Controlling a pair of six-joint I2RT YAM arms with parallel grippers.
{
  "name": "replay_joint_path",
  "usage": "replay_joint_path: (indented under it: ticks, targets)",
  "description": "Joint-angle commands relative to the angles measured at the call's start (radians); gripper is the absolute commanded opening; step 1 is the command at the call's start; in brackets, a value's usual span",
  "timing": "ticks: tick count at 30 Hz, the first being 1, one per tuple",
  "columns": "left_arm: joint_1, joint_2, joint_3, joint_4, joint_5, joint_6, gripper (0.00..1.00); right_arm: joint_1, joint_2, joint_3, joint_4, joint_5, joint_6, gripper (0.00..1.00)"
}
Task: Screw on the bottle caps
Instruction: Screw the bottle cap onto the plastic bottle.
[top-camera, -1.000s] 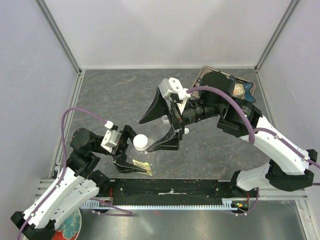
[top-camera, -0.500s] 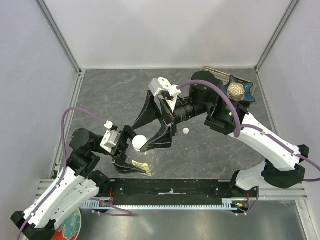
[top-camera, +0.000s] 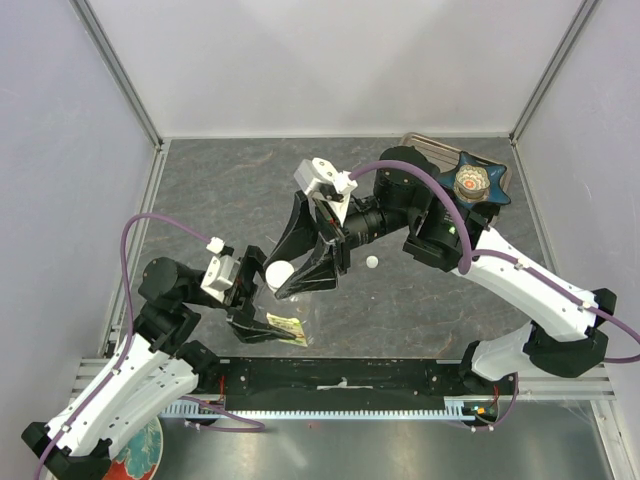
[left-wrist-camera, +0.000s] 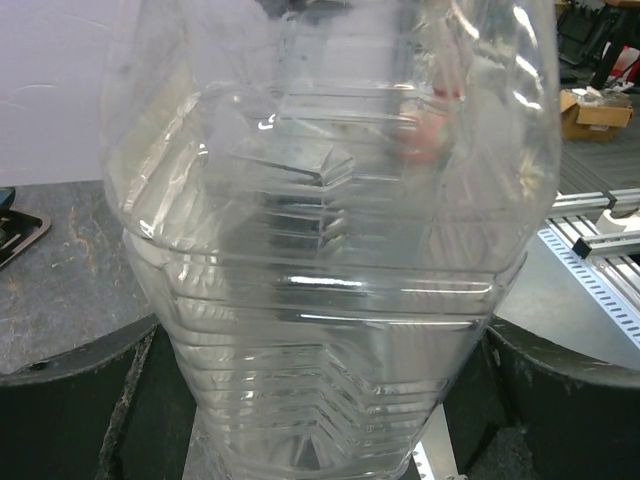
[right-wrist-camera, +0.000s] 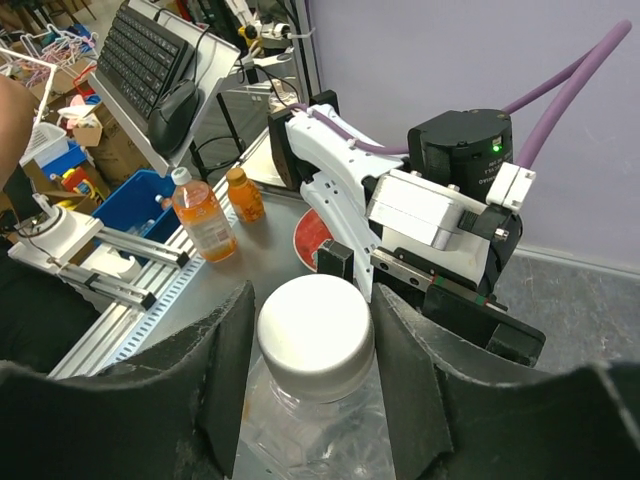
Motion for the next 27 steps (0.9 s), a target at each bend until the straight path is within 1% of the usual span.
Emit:
replay_joint_path:
  ticks: [1,3,4,6,7,10,13,14,15,16,17,18,19,20,21,23,24,26,27]
  targets:
    - [0.002,0.001,0.011,0.026,-0.046,-0.033,0.02,-0.003,-0.033,-0.007,0.055,-0.026,0.001,0.51]
    - [0.004,0.0,0.011,0.02,-0.054,-0.03,0.02,-0.003,-0.035,-0.013,0.055,-0.02,0.001,0.45]
    - [0.004,0.0,0.011,0.018,-0.069,-0.03,0.02,-0.003,-0.036,-0.015,0.054,-0.017,0.001,0.39]
    - [0.004,-0.002,0.013,0.015,-0.098,-0.026,0.02,-0.005,-0.036,-0.027,0.052,-0.009,0.002,0.32]
    - [0.004,-0.002,0.013,0.014,-0.107,-0.023,0.02,-0.006,-0.039,-0.03,0.047,0.002,0.002,0.26]
    - [0.004,-0.005,0.019,0.0,-0.175,-0.003,0.02,-0.015,-0.042,-0.044,0.012,0.037,-0.008,0.14]
    - [0.005,-0.009,0.027,-0.015,-0.273,0.052,0.02,-0.029,-0.044,-0.055,-0.055,0.081,-0.039,0.11]
    - [0.005,-0.013,0.03,-0.018,-0.302,0.071,0.02,-0.032,-0.043,-0.056,-0.077,0.121,-0.048,0.1]
    - [0.007,-0.016,0.033,-0.023,-0.367,0.106,0.02,-0.037,-0.041,-0.056,-0.118,0.144,-0.06,0.09]
    - [0.007,-0.017,0.031,-0.029,-0.403,0.128,0.02,-0.04,-0.036,-0.056,-0.14,0.172,-0.068,0.06]
    - [0.008,-0.019,0.033,-0.038,-0.437,0.149,0.02,-0.04,-0.033,-0.056,-0.159,0.222,-0.076,0.04]
    - [0.008,-0.022,0.034,-0.044,-0.513,0.186,0.02,-0.04,-0.03,-0.056,-0.199,0.262,-0.082,0.03]
    - [0.008,-0.023,0.033,-0.046,-0.559,0.198,0.02,-0.04,-0.023,-0.056,-0.218,0.299,-0.087,0.0]
    - [0.008,-0.025,0.031,-0.048,-0.604,0.21,0.02,-0.04,-0.017,-0.056,-0.233,0.369,-0.088,0.0]
    - [0.008,-0.026,0.031,-0.049,-0.689,0.229,0.02,-0.04,-0.013,-0.061,-0.25,0.405,-0.085,0.0]
    - [0.01,-0.028,0.025,-0.045,-0.776,0.24,0.02,-0.038,-0.006,-0.074,-0.256,0.486,-0.065,0.0]
    - [0.01,-0.029,0.027,-0.042,-0.837,0.255,0.02,-0.04,-0.004,-0.081,-0.256,0.55,-0.059,0.0]
    - [0.01,-0.031,0.027,-0.035,-0.899,0.267,0.02,-0.04,0.003,-0.096,-0.243,0.644,-0.018,0.0]
    - [0.008,-0.031,0.027,-0.035,-0.95,0.283,0.02,-0.037,0.008,-0.096,-0.238,0.723,-0.005,0.0]
